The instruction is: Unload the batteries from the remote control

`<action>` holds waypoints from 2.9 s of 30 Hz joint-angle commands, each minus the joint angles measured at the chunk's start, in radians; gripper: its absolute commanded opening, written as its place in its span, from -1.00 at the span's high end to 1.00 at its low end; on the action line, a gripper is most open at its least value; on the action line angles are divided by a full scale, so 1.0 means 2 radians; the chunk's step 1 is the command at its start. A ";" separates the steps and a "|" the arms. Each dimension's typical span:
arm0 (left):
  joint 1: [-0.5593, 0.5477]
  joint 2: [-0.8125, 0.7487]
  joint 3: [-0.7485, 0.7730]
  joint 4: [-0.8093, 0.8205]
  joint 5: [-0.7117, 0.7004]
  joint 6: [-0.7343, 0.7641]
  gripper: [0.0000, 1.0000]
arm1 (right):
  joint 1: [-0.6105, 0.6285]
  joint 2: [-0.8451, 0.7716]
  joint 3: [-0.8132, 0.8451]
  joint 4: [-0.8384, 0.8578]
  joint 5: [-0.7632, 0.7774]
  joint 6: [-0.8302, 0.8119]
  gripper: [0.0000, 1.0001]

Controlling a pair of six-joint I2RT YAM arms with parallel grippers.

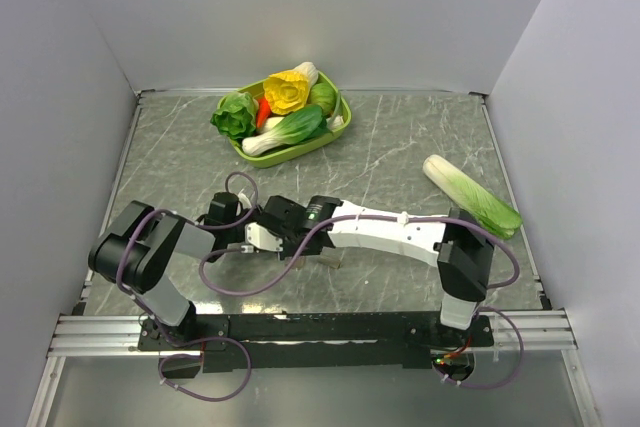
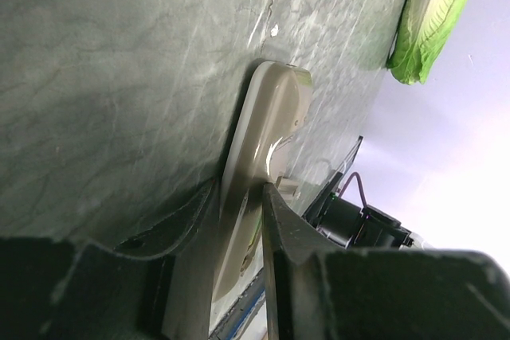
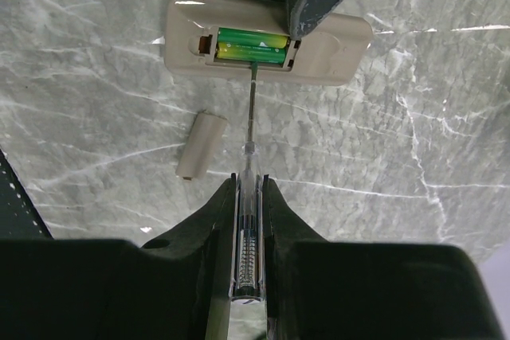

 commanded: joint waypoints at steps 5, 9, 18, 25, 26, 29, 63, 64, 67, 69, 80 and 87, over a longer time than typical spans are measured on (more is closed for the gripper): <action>-0.017 -0.002 -0.011 -0.066 -0.042 0.018 0.56 | -0.033 0.010 -0.076 0.136 -0.036 0.012 1.00; -0.017 -0.004 -0.008 -0.073 -0.042 0.021 0.56 | -0.043 -0.001 -0.072 0.143 -0.049 0.009 1.00; -0.017 -0.003 -0.016 -0.065 -0.047 0.017 0.56 | -0.054 -0.021 -0.142 0.192 -0.064 0.028 1.00; -0.018 -0.020 -0.026 -0.052 -0.038 0.007 0.51 | -0.064 -0.050 -0.142 0.178 -0.060 0.020 1.00; -0.018 -0.025 -0.028 -0.049 -0.036 0.005 0.50 | -0.063 -0.049 -0.121 0.169 -0.056 0.016 1.00; -0.019 -0.041 -0.040 -0.036 -0.028 -0.008 0.49 | -0.063 -0.053 -0.103 0.149 -0.058 0.012 1.00; 0.040 -0.147 0.021 -0.195 -0.067 0.058 0.02 | -0.001 -0.053 -0.032 -0.011 0.067 -0.095 1.00; 0.040 -0.136 0.028 -0.191 -0.063 0.058 0.03 | 0.003 -0.055 -0.035 -0.010 0.068 -0.100 1.00; 0.040 -0.118 0.037 -0.184 -0.052 0.059 0.03 | 0.012 -0.061 -0.037 -0.006 0.066 -0.110 1.00; 0.040 -0.110 0.040 -0.174 -0.046 0.062 0.04 | 0.015 -0.057 -0.024 -0.021 0.067 -0.109 1.00; 0.039 -0.070 0.037 -0.127 -0.007 0.059 0.10 | 0.028 -0.010 0.042 -0.106 0.085 -0.078 1.00; 0.036 -0.107 0.016 -0.138 -0.012 0.061 0.14 | 0.031 0.038 0.111 -0.157 0.061 -0.052 1.00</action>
